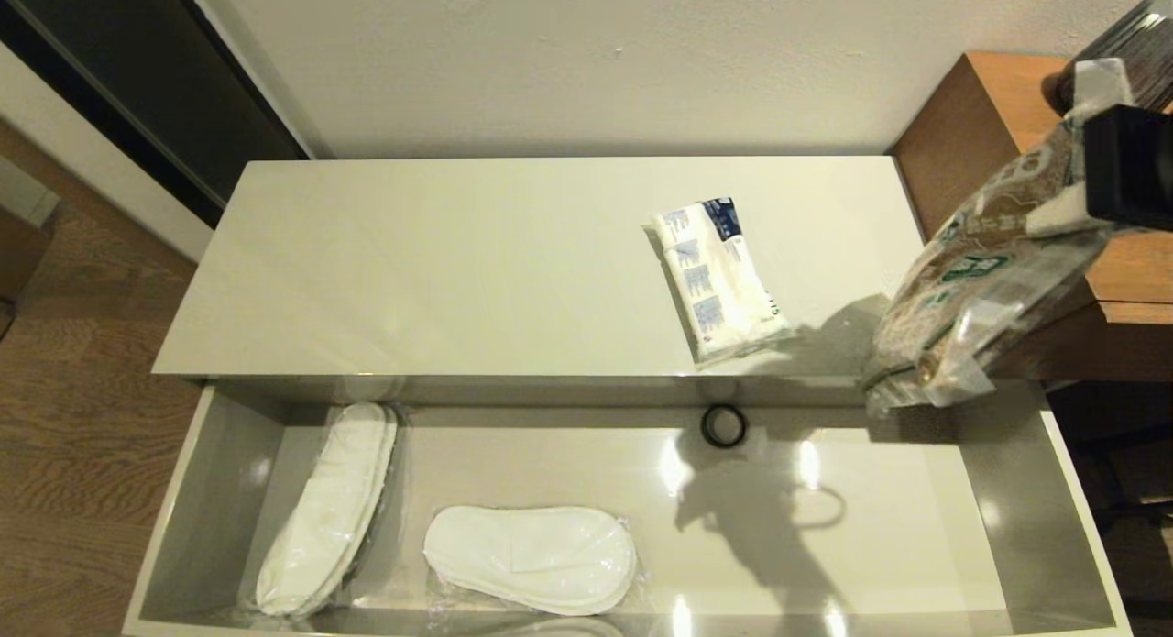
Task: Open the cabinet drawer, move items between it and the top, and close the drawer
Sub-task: Place the solid drinks on the table
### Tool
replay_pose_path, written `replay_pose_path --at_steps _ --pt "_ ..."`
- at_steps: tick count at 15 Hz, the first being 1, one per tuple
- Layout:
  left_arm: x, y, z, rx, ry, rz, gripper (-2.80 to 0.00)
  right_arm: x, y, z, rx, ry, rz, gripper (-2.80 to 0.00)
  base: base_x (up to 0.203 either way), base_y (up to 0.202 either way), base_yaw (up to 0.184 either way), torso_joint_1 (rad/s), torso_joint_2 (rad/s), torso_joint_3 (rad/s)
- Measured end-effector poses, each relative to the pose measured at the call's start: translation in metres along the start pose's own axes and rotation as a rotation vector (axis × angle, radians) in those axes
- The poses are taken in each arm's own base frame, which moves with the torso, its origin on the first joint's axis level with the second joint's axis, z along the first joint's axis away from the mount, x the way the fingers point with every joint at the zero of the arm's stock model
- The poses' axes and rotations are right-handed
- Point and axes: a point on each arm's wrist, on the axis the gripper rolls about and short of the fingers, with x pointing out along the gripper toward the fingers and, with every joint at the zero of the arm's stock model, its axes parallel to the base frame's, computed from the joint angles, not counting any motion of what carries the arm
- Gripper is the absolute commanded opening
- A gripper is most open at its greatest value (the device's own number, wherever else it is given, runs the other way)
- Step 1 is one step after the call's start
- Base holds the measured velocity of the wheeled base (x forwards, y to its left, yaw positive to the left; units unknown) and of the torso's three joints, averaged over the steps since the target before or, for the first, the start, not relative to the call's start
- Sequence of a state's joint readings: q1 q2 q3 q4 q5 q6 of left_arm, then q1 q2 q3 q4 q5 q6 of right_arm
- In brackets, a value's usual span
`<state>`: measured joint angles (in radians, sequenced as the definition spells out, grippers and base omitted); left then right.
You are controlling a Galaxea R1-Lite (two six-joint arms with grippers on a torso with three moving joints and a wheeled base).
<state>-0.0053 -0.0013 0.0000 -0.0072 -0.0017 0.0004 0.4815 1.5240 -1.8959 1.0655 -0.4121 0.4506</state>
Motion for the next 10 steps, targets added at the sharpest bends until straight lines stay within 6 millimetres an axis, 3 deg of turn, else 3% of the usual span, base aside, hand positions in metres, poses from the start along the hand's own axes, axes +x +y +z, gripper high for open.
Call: replay_pose_path --at_steps 4,10 --pt "0.000 0.000 0.000 0.000 0.000 0.000 -2.80 0.045 0.011 0.025 0.066 -0.095 -0.100 -2.80 0.000 0.000 0.000 0.000 0.00 0.000" --pt "0.000 0.000 0.000 0.000 0.000 0.000 -2.80 0.106 -0.003 0.050 0.163 -0.166 -0.180 -2.80 0.000 0.000 0.000 0.000 0.00 0.000"
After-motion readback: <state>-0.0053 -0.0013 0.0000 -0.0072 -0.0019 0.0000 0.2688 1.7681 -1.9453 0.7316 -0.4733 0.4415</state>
